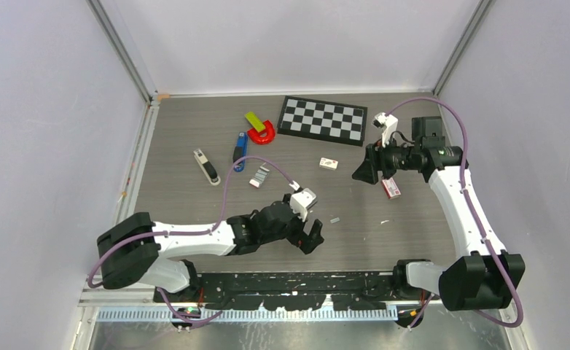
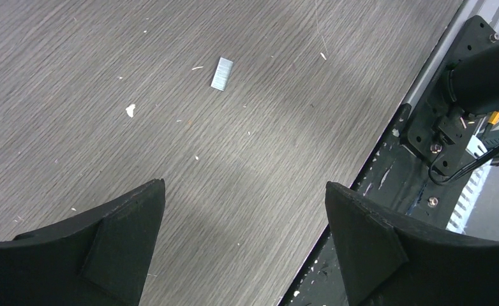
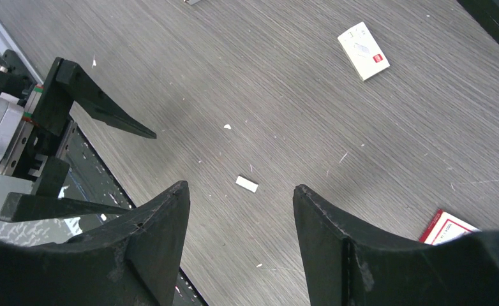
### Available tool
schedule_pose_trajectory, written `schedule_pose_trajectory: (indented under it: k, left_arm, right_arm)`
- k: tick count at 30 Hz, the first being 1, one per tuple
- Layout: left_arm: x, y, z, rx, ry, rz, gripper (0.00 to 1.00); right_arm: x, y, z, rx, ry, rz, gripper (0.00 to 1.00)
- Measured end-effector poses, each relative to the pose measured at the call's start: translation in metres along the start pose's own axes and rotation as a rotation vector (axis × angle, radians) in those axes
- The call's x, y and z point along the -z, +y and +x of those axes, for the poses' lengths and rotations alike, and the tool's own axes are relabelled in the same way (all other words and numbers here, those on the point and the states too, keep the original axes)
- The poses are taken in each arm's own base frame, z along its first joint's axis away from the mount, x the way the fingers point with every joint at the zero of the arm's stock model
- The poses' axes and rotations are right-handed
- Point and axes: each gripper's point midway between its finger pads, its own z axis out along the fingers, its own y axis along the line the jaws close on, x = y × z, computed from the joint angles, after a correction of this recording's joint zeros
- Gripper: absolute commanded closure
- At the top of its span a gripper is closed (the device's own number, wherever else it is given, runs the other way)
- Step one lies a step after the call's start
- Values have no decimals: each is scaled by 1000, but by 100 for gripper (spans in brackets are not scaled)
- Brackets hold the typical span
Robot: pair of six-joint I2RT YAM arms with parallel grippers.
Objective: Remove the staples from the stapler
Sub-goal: Pick up the staple from the center of the board.
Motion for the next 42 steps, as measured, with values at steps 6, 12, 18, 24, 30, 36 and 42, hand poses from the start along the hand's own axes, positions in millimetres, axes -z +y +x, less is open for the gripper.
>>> schedule_pose_trajectory:
  k: [6, 12, 18, 24, 30, 36, 42]
  left_arm:
    - [-5, -8, -3, -42, -10, 4, 3]
    - [-17, -17, -9, -98, -14, -2, 3]
    - [-31, -26, -12, -151, -1, -16, 4]
    - [-44, -31, -16, -192, 11, -27, 4]
    - [-49, -26, -11, -221, 31, -49, 1]
    - [-50, -26, -18, -264, 5, -51, 0]
    - [-60, -23, -22, -299, -4, -32, 1]
  right_arm:
    - [0, -5, 1, -18, 2, 10, 35]
    - [0, -5, 2, -20, 3, 9, 35]
    - [0, -5, 2, -20, 3, 9, 35]
    - [0, -6, 2, -23, 3, 10, 35]
    - [4, -13, 3, -43, 0, 27, 35]
    - [2, -14, 5, -56, 9, 23, 35]
    - [2, -14, 7, -64, 16, 20, 35]
